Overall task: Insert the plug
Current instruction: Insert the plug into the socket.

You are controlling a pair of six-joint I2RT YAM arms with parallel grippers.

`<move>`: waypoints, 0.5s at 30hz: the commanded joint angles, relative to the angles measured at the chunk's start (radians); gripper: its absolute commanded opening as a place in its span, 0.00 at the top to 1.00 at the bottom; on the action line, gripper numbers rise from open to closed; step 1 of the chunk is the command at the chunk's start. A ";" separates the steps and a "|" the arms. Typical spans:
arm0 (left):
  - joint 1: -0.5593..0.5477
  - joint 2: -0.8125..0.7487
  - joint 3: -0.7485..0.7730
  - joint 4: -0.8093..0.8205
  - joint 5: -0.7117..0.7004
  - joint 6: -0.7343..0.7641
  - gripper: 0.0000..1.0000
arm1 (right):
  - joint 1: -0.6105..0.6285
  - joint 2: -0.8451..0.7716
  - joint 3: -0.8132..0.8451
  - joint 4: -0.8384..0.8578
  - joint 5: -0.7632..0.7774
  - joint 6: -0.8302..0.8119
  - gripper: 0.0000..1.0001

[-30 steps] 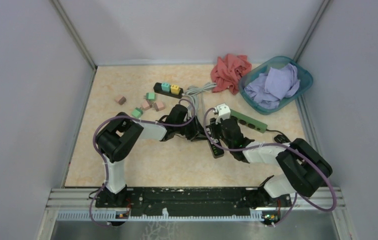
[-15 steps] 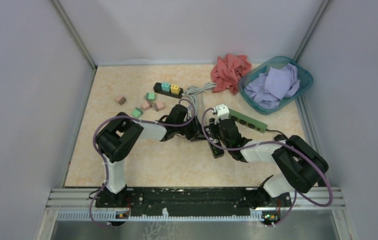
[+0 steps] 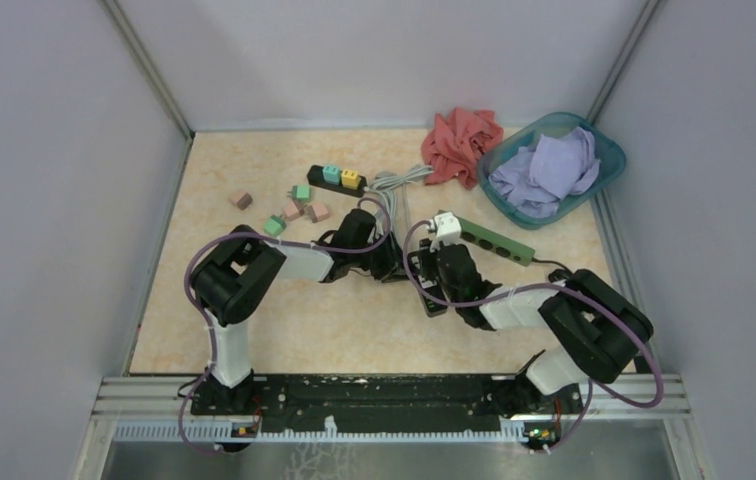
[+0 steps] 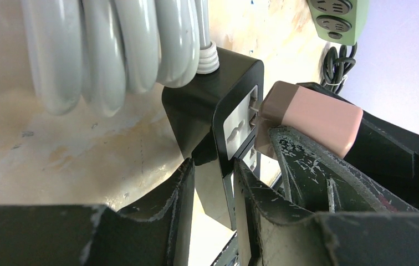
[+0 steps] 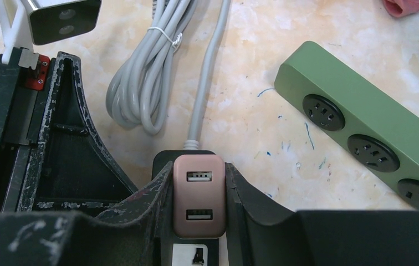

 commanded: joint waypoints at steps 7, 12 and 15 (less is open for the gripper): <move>0.026 -0.035 -0.052 -0.113 -0.072 0.065 0.65 | 0.126 0.137 0.005 -0.054 0.056 0.042 1.00; 0.028 -0.039 -0.061 -0.112 -0.071 0.064 0.65 | 0.124 0.162 0.013 -0.082 0.099 0.079 1.00; 0.028 -0.037 -0.061 -0.110 -0.067 0.064 0.65 | 0.115 0.169 0.018 -0.111 0.105 0.087 1.00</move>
